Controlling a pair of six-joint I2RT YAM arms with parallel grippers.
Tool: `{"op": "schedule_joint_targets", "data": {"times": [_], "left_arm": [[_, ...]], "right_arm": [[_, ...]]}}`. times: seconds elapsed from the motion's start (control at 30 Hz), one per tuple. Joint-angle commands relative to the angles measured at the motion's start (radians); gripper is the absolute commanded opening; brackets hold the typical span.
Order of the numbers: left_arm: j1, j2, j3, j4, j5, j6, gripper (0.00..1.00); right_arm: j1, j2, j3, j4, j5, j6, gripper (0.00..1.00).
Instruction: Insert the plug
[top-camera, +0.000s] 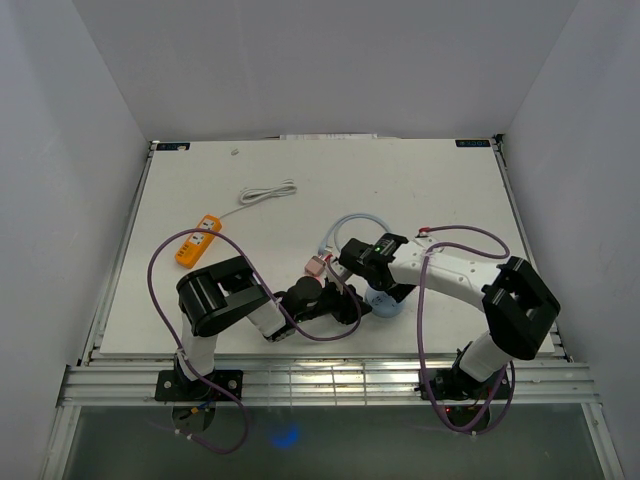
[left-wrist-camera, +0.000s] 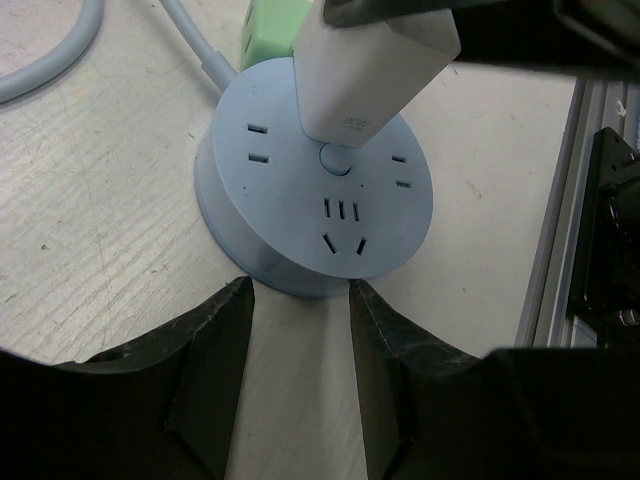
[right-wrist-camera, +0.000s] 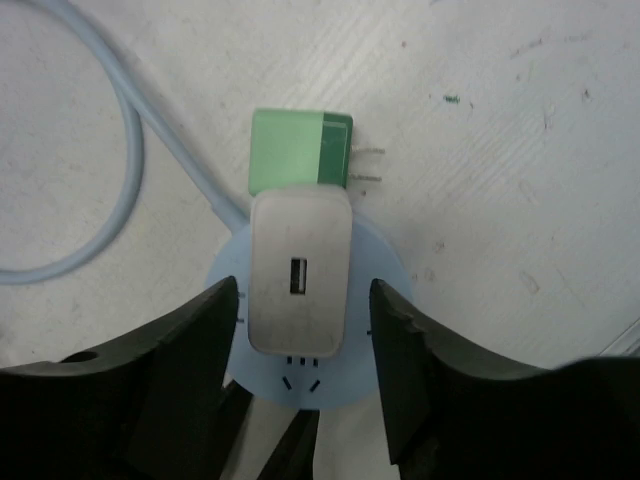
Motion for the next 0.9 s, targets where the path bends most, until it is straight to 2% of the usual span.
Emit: {"op": "schedule_joint_targets", "data": {"times": [0.0,0.1,0.2,0.27,0.53,0.6,0.67,0.8,0.87], "left_arm": [[0.001,0.028,0.006,-0.139,-0.056,0.007,0.55],[0.001,0.028,0.006,-0.139,-0.055,0.007,0.55],[0.001,0.028,0.006,-0.139,-0.056,0.008,0.54],[0.001,0.026,0.006,-0.139,-0.059,0.008,0.54],[0.001,-0.003,-0.009,-0.138,-0.087,0.021,0.55],[0.001,-0.016,-0.012,-0.141,-0.095,0.022,0.61],[0.001,-0.044,-0.020,-0.144,-0.098,0.027,0.69],[0.001,-0.099,-0.049,-0.144,-0.122,0.042,0.72],[0.001,-0.131,-0.070,-0.142,-0.165,0.050,0.72]], "right_arm": [[0.021,-0.005,-0.007,0.006,-0.186,0.017,0.64],[0.019,-0.025,0.034,-0.043,-0.149,0.033,0.81],[0.019,-0.039,0.077,-0.088,-0.112,0.042,0.92],[0.019,-0.051,0.097,-0.105,-0.083,0.040,0.95],[0.006,-0.144,0.093,-0.059,-0.030,-0.045,0.97],[-0.001,-0.209,0.064,-0.022,-0.009,-0.096,0.96],[-0.017,-0.302,-0.005,0.065,0.015,-0.169,0.97],[-0.095,-0.471,-0.130,0.240,0.038,-0.332,0.98],[-0.154,-0.532,-0.165,0.336,0.015,-0.465,0.98]]}}
